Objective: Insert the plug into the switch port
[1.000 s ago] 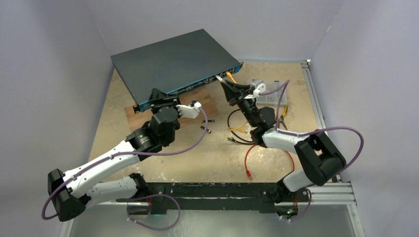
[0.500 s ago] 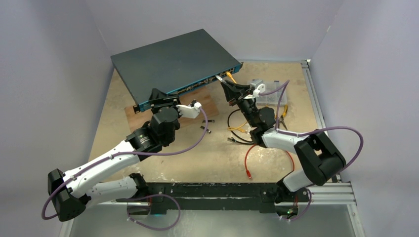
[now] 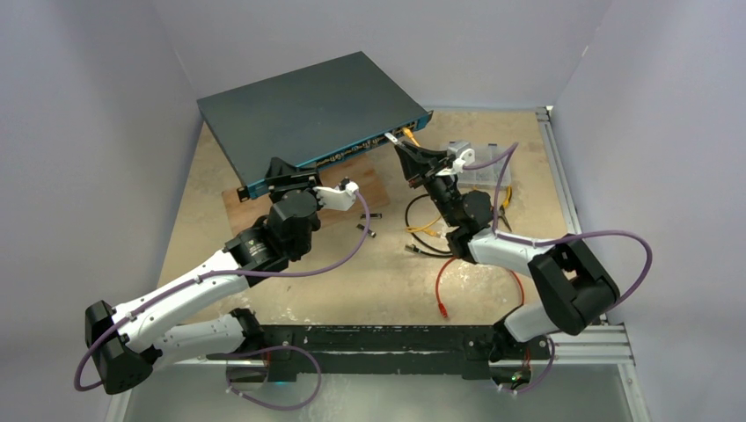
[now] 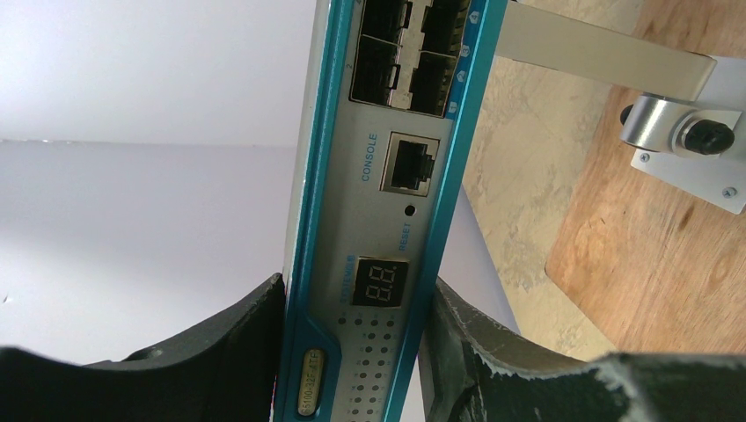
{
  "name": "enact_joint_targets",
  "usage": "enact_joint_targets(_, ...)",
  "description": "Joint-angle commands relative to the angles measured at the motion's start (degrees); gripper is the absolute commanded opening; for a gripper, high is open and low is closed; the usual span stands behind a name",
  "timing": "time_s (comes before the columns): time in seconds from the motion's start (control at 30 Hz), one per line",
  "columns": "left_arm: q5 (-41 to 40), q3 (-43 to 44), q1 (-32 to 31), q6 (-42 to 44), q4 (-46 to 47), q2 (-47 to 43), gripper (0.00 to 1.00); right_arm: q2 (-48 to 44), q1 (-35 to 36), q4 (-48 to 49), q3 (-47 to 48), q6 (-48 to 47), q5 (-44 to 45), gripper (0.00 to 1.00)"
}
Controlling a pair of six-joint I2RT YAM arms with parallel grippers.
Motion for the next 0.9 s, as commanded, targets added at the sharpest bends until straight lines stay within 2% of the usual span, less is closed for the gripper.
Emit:
enact_joint_targets(0.0,-0.07,-0.27,-0.17,-6.90,0.12,-2.19,0.00,-1.08,0.23,2.67,2.09,-1.02,1.26,0.00)
enact_joint_targets(0.87,0.01,-0.27,-0.03,-6.90,0.03,-1.85,0.00,0.62,0.25,4.10,0.52,0.58,0.70,0.00)
